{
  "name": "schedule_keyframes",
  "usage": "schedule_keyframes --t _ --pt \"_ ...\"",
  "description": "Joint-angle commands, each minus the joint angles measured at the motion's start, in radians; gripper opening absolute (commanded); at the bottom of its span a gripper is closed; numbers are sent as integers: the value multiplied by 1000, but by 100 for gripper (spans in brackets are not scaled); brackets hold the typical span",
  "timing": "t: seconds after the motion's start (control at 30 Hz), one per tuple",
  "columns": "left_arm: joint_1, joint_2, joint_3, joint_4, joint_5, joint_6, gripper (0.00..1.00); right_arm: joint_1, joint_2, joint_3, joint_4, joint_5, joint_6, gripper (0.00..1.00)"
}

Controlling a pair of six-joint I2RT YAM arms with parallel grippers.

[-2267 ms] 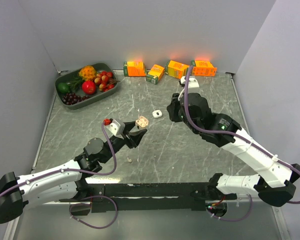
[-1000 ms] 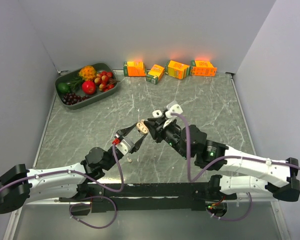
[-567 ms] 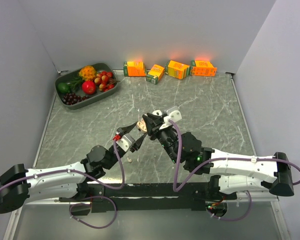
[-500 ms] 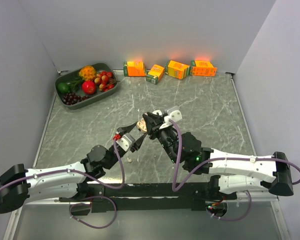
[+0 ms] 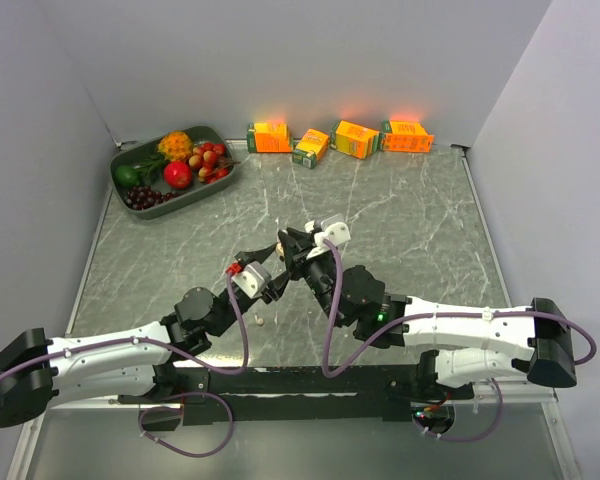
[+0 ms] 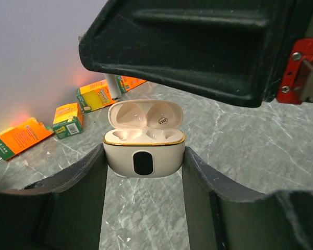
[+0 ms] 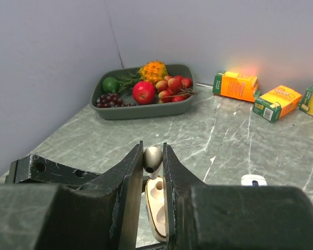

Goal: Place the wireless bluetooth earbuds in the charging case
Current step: Place the earbud in the charging case.

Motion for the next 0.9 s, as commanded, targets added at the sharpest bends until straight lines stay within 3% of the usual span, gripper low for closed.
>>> schedule_keyframes --t 0.0,0.47,0.87 --pt "-6 -25 24 37 40 -13 1 6 -14 22 9 -15 41 0" --pt "-6 -34 6 60 20 -2 1 -5 -32 43 -149 -52 151 0" --pt "-7 -34 1 60 17 -14 1 -15 -26 55 -163 -3 146 0"
